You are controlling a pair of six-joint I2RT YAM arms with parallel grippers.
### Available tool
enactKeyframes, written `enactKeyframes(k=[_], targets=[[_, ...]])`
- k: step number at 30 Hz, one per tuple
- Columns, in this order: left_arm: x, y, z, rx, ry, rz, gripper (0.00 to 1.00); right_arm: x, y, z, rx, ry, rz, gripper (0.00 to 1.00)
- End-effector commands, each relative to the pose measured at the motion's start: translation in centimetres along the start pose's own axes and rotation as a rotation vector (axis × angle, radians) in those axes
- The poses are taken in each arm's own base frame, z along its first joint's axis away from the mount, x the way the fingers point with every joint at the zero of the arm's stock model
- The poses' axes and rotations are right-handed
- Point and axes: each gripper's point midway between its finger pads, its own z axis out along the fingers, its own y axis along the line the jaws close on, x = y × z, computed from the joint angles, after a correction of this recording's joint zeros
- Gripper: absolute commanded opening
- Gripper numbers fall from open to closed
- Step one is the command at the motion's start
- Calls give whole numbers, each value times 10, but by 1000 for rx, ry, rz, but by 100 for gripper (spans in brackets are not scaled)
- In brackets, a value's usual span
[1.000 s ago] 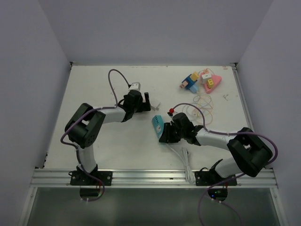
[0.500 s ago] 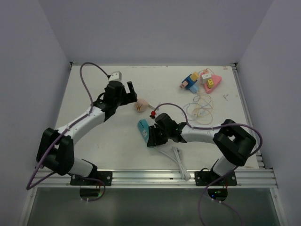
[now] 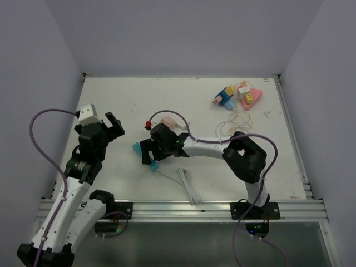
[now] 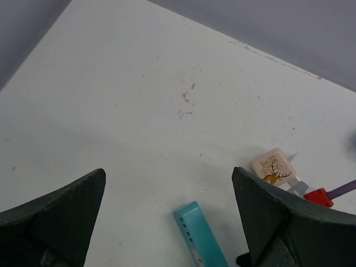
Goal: Pull the plug off the socket
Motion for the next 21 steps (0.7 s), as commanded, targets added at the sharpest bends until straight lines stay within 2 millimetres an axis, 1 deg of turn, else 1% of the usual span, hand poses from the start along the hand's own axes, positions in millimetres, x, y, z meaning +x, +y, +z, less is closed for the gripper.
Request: enactKeyframes(k=[1,2,3,4,5,6,7,8,9,10,11,12,13,14,15,16,19,21], targets=[[1,30,-15,-83,-74,27,100,-19,1,-27,65,-55,-79,87],[-4,31,-18,-83,-95,17,100,-23,6,-44,63,-74,-92,88],[-8,35,-20,-100,-115,8,100,-25,3,-54,84,-92,-106,88],[-12,37,-22,-110,-136,0,100,-12,-4,-59,108,-76,-115,88],[-13,39,-22,-123,-144,-4,100,-16,-2,-82,108,-105,-123,88],[-14,42,-23,-137,-147,-5,100,-11,-7,-90,131,-107,-129,88],[-11,42,-21,-143,-134,0,100,7,-19,-96,159,-81,-131,88],[-8,41,-19,-141,-115,5,100,23,-31,-109,191,-58,-125,88],[-8,40,-19,-137,-113,4,100,20,-27,-120,190,-77,-125,88],[-6,39,-18,-135,-103,8,100,43,-39,-123,217,-34,-132,88],[-5,39,-17,-134,-97,11,100,50,-40,-137,219,-33,-129,88],[-5,39,-16,-135,-96,11,100,60,-44,-141,229,-20,-128,87],[-4,38,-15,-137,-91,14,100,79,-50,-142,240,17,-138,86],[-3,38,-14,-136,-86,16,100,90,-53,-147,247,42,-144,86],[-3,37,-14,-133,-84,16,100,96,-53,-151,247,53,-139,85],[-2,37,-14,-134,-80,20,100,110,-56,-152,257,83,-149,84],[-1,37,-13,-134,-77,20,100,134,-59,-151,279,145,-163,81],[-2,38,-14,-135,-80,18,100,143,-62,-144,303,175,-163,79]])
